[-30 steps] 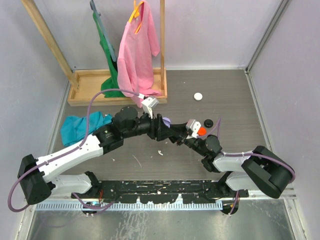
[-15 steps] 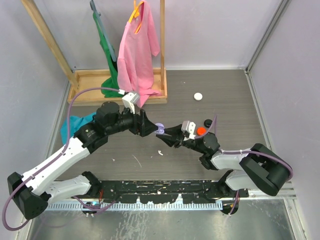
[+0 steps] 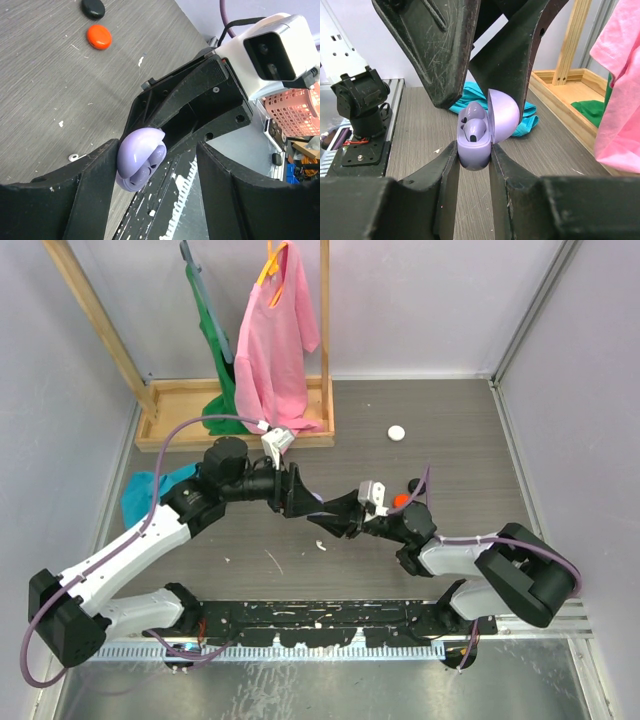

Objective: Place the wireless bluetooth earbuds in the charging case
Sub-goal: Close the charging case.

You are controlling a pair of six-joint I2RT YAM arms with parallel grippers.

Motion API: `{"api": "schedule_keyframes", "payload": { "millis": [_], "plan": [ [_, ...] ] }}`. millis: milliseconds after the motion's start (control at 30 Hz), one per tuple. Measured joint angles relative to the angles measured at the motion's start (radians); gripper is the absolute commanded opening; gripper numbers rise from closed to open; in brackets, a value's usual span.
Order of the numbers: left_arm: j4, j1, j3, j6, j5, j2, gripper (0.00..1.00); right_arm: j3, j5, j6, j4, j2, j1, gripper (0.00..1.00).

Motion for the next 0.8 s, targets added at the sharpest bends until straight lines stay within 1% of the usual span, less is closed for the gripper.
{"api": "schedule_keyframes", "payload": {
  "millis": [233, 367, 467, 600, 667, 733, 800],
  "plan": [
    [0.006, 0.010, -0.006, 0.004, 0.051, -0.020, 0.63, 0.011, -0.016, 0.030, -0.013, 0.029, -0.010, 0.01],
    [0.006, 0.010, -0.006, 0.013, 0.066, -0.058, 0.68, 0.020, -0.018, 0.039, -0.056, 0.040, -0.014, 0.01],
    [-0.018, 0.010, -0.006, 0.037, 0.036, -0.095, 0.71, 0.021, -0.008, 0.059, -0.084, 0.040, -0.023, 0.01],
    [-0.134, 0.018, 0.010, 0.084, -0.098, -0.131, 0.74, 0.040, 0.051, 0.093, -0.217, 0.016, -0.060, 0.01],
    [-0.212, 0.027, 0.026, 0.113, -0.185, -0.141, 0.77, 0.063, 0.111, 0.111, -0.351, -0.029, -0.081, 0.01],
    [-0.280, 0.035, 0.037, 0.144, -0.261, -0.156, 0.80, 0.080, 0.148, 0.120, -0.438, -0.056, -0.105, 0.01],
    [-0.342, 0.042, 0.042, 0.178, -0.338, -0.176, 0.84, 0.121, 0.197, 0.143, -0.588, -0.088, -0.133, 0.01]
  ]
}}
